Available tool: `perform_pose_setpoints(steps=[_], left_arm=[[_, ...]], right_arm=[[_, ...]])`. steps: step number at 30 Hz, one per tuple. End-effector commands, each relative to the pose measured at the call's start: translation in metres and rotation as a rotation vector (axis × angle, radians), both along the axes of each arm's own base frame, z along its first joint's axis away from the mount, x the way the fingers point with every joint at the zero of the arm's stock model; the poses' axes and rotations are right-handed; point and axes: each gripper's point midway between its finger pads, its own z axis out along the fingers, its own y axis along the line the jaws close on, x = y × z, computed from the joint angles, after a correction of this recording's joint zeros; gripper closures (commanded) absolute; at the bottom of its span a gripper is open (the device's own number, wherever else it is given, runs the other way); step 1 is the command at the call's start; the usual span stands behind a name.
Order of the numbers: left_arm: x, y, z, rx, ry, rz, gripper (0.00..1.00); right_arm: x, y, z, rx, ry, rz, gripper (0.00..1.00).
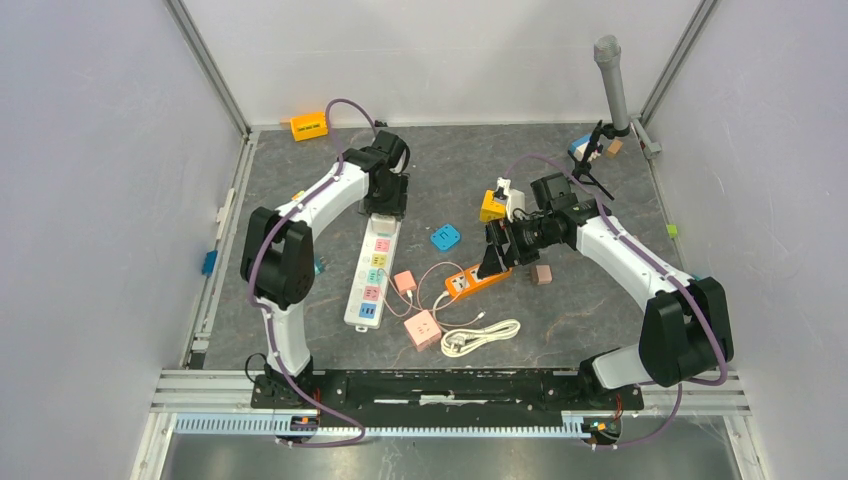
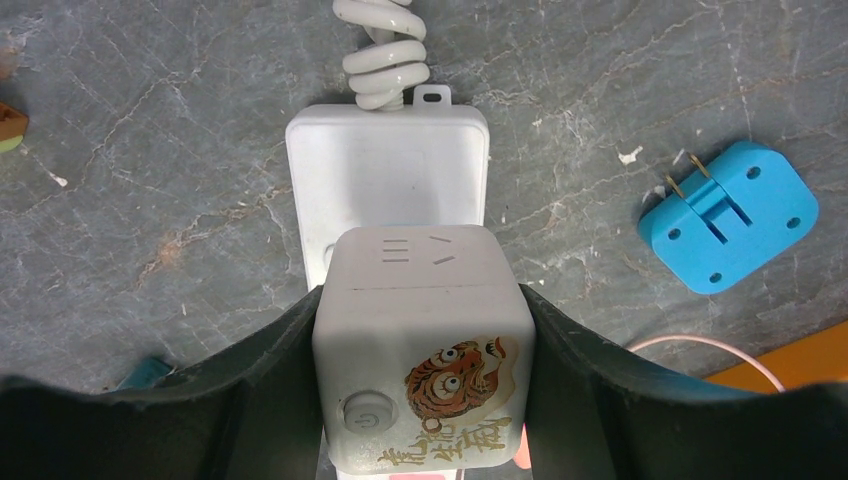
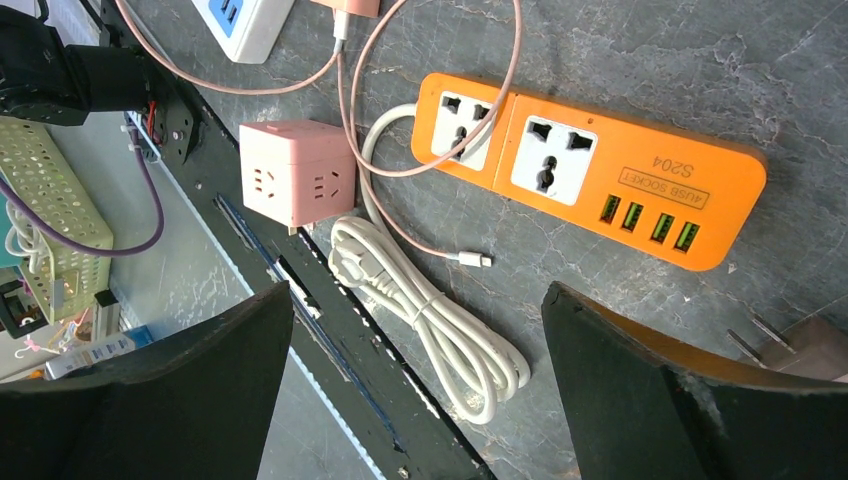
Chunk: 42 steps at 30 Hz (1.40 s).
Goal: Insert the plug
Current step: Insert the plug into the socket.
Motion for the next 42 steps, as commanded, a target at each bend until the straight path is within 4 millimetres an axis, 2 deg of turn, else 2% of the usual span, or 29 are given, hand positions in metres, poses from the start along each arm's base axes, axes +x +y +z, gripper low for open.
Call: perform_pose_setpoints(steps=[1, 9, 15, 20, 26, 29, 42], left_arm=[[0.02, -0.004, 0.002, -0.027, -0.045, 0.045, 0.98], [0.018, -0.002, -0.015, -0.01, -0.015, 0.052, 0.98], [0.015, -0.002, -0.016, -0.012, -0.01, 0.054, 0.98], [0.011, 0.003, -0.002, -0.014, -0.04, 0.062, 0.98], [0.015, 0.003, 0.029, -0.044, -0.114, 0.085, 0.98], [0.013, 0.002, 0.033, -0.056, -0.119, 0.088, 0.98], [0.001, -0.001, 0.002, -0.071, -0.05, 0.095, 0.98]], right_arm=[[-0.001, 0.002, 0.007, 0.028, -0.047, 0.024, 0.02], [-0.002, 0.001, 0.006, 0.026, -0.044, 0.027, 0.02], [-0.003, 0.002, 0.005, 0.025, -0.038, 0.028, 0.02], [-0.002, 0.003, 0.006, 0.032, -0.039, 0.026, 0.02], [-0.001, 0.003, 0.006, 0.036, -0.037, 0.027, 0.02], [-0.002, 0.004, 0.006, 0.036, -0.036, 0.029, 0.02], [-0.002, 0.004, 0.006, 0.04, -0.035, 0.029, 0.02]])
